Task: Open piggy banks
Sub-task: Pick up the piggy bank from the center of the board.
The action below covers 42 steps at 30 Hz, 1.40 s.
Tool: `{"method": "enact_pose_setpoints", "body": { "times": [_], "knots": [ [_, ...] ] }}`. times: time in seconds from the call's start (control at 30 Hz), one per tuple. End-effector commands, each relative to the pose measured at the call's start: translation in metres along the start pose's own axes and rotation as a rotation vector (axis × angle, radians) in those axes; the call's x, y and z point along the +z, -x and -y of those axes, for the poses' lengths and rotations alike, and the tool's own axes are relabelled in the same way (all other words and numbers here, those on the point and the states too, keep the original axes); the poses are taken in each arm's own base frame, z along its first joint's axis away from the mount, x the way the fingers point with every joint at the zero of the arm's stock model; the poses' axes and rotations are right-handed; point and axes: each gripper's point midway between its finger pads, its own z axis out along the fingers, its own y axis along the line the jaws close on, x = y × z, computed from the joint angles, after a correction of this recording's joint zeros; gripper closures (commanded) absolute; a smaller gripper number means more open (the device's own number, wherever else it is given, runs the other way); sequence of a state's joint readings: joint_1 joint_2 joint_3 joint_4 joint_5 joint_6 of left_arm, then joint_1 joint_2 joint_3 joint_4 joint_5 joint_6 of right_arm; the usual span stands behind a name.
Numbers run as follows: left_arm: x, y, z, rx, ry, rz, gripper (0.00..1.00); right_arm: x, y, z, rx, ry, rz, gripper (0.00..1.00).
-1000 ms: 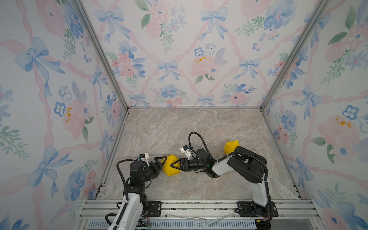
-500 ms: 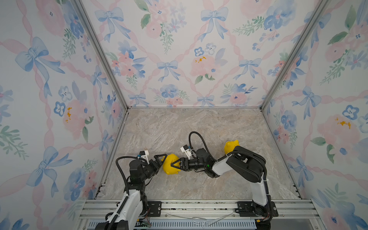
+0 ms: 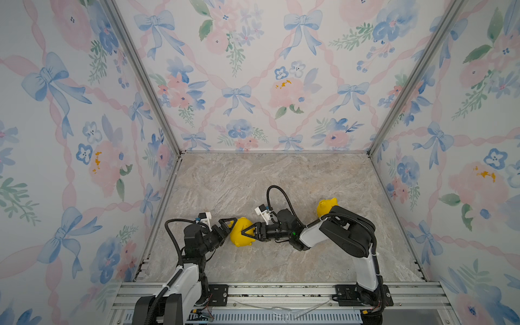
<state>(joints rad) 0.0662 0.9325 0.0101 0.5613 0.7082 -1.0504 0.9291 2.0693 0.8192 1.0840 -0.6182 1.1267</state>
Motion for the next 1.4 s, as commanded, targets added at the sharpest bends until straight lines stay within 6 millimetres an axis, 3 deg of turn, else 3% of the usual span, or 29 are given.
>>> {"method": "enact_pose_setpoints", "body": {
  "times": [0.0, 0.4, 0.9, 1.17, 1.37],
  "knots": [
    [-0.003, -0.016, -0.016, 0.005, 0.004, -0.030, 0.03, -0.001, -0.008, 0.040, 0.084, -0.108, -0.025, 0.17],
    [-0.001, -0.013, -0.008, 0.034, -0.030, -0.030, 0.04, 0.001, -0.006, 0.046, 0.098, -0.113, -0.031, 0.17],
    [0.001, -0.013, -0.012, 0.037, -0.017, -0.034, 0.20, 0.000, -0.007, 0.050, 0.108, -0.106, -0.036, 0.18],
    [0.000, -0.008, -0.007, 0.075, -0.017, -0.008, 0.26, -0.003, 0.004, 0.030, 0.090, -0.016, 0.002, 0.16],
    [0.001, -0.002, 0.004, 0.129, -0.003, 0.016, 0.26, -0.019, 0.018, 0.019, 0.066, 0.014, 0.057, 0.16]
  ]
}}
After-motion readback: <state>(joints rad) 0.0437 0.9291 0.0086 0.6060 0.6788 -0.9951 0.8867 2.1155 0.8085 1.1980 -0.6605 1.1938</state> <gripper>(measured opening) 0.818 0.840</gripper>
